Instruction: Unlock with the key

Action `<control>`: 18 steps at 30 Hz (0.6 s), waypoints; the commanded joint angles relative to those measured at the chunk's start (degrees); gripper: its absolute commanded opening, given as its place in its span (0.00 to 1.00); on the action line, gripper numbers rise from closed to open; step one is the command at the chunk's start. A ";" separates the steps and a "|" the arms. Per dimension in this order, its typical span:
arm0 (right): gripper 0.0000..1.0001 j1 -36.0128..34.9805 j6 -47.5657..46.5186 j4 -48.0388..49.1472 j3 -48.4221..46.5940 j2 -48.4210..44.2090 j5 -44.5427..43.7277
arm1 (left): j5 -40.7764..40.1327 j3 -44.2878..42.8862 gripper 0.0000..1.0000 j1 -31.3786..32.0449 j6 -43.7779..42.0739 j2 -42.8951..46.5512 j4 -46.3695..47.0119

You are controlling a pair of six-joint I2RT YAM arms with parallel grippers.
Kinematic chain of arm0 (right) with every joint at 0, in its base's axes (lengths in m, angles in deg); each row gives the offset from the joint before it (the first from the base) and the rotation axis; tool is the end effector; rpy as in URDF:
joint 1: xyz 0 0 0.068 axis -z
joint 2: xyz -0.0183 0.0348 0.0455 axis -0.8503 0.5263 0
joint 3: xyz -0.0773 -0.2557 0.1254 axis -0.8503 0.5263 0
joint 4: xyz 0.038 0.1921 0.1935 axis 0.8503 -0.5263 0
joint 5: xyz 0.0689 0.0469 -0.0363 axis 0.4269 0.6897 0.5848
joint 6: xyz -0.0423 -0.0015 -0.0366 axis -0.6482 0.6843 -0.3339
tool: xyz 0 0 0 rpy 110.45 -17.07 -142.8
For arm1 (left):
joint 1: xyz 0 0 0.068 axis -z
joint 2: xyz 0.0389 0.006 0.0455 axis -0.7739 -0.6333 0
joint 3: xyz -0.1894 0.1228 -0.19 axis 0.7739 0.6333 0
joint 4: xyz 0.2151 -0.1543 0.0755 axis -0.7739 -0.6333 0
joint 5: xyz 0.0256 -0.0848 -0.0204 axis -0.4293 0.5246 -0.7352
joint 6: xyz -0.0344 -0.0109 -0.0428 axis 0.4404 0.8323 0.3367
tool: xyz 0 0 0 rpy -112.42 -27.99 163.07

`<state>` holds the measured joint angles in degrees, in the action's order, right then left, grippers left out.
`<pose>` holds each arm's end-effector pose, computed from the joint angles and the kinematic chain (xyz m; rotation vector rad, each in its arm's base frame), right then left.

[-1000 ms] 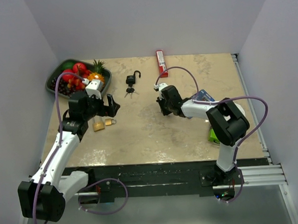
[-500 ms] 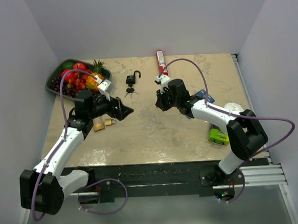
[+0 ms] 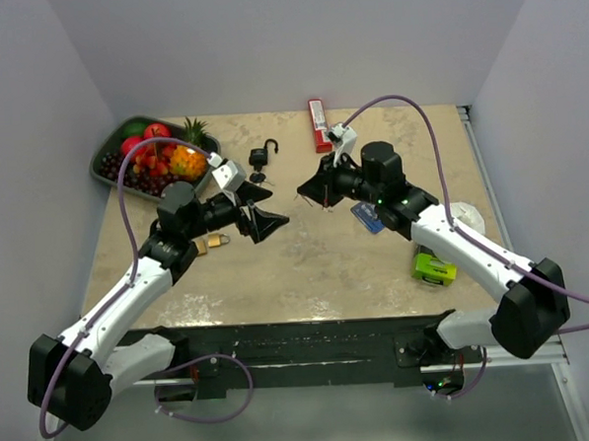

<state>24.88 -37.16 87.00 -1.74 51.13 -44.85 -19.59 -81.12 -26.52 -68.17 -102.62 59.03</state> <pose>0.2659 0.1914 0.3485 -0.5006 1.8920 0.9609 0.2177 -0.1254 0.3321 0.7204 1.5990 -1.0675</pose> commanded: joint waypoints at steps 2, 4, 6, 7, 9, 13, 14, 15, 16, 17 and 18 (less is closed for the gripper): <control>0.00 0.05 7.91 2.86 -2.88 -3.11 3.68 | -8.44 0.11 0.87 4.55 -6.20 2.35 4.68; 0.00 0.06 9.75 3.65 -2.80 -3.38 4.99 | -11.07 -0.59 0.85 6.83 -8.57 2.26 3.71; 0.00 0.14 11.24 4.35 -2.36 -3.91 5.61 | -12.58 -1.38 0.82 9.63 -10.76 1.82 3.53; 0.00 0.05 11.60 4.79 -2.27 -4.08 6.14 | -14.67 -1.64 0.81 10.61 -11.64 1.64 3.53; 0.00 0.14 12.39 5.06 -2.01 -4.61 6.14 | -18.02 -2.61 0.78 13.15 -14.71 0.42 2.48; 0.00 0.14 12.83 5.24 -1.92 -5.14 7.19 | -25.57 -4.28 0.73 15.28 -16.31 -1.96 1.07; 0.00 0.14 12.92 5.15 -1.83 -5.31 7.54 | -26.11 -4.46 0.71 15.45 -16.40 -2.74 1.24; 0.00 0.05 13.01 5.15 -1.83 -5.49 7.64 | -26.82 -4.81 0.70 15.63 -16.40 -3.19 1.24; 0.00 0.05 13.01 5.06 -1.83 -5.84 7.81 | -28.13 -5.07 0.70 15.63 -16.40 -3.63 0.98; 0.00 0.14 13.01 4.97 -1.83 -5.84 8.07 | -28.75 -5.33 0.69 15.72 -16.40 -4.24 0.72; 0.00 0.05 13.01 5.06 -1.83 -6.02 8.16 | -29.19 -5.60 0.69 15.72 -16.31 -4.42 0.46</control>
<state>24.88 -25.46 89.34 -2.44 47.33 -38.88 -42.56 -83.45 -11.20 -81.66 -105.85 58.40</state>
